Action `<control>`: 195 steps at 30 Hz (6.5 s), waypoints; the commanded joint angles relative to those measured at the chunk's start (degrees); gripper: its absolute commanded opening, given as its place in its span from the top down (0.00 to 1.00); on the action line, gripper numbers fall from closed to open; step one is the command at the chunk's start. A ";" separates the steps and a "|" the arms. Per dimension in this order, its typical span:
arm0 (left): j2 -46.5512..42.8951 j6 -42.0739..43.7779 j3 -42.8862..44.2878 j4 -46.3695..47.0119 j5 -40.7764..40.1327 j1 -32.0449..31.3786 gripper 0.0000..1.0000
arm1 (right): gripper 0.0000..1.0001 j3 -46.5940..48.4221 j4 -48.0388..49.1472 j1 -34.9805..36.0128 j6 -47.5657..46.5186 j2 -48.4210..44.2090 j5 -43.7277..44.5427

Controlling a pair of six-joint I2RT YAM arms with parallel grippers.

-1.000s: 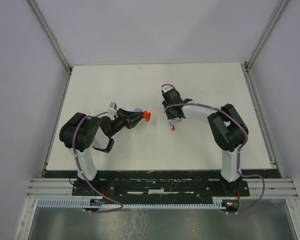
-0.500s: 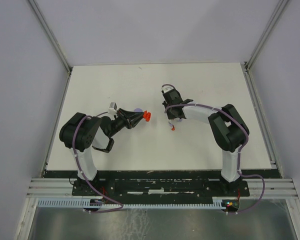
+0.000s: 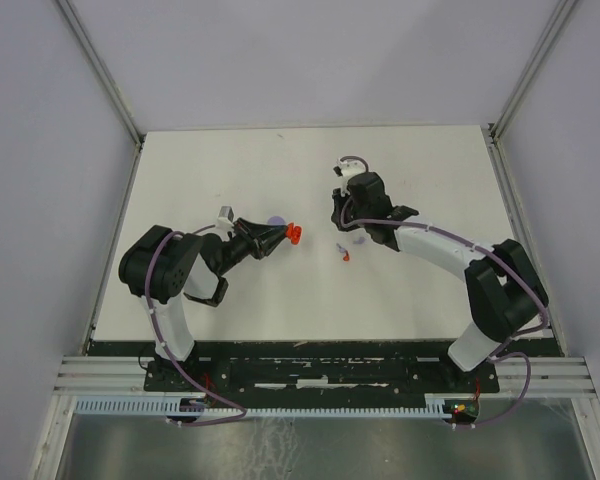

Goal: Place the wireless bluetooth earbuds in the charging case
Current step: Pick up the earbud from the center of the board, then place the earbud in the charging case, then adjust the earbud with the charging case.

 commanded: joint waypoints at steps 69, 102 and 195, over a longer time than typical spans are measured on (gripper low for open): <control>-2.67 -4.83 4.62 11.53 -6.63 -9.21 0.97 | 0.98 -37.58 85.46 0.57 23.93 -5.45 -16.27; -3.05 -5.20 5.67 11.56 -6.99 -10.53 0.97 | 0.98 -37.56 88.17 2.51 19.99 -3.16 -15.26; -2.62 -5.82 5.74 11.56 -5.67 -10.92 0.97 | 0.41 -19.45 18.86 4.84 5.92 -20.90 4.64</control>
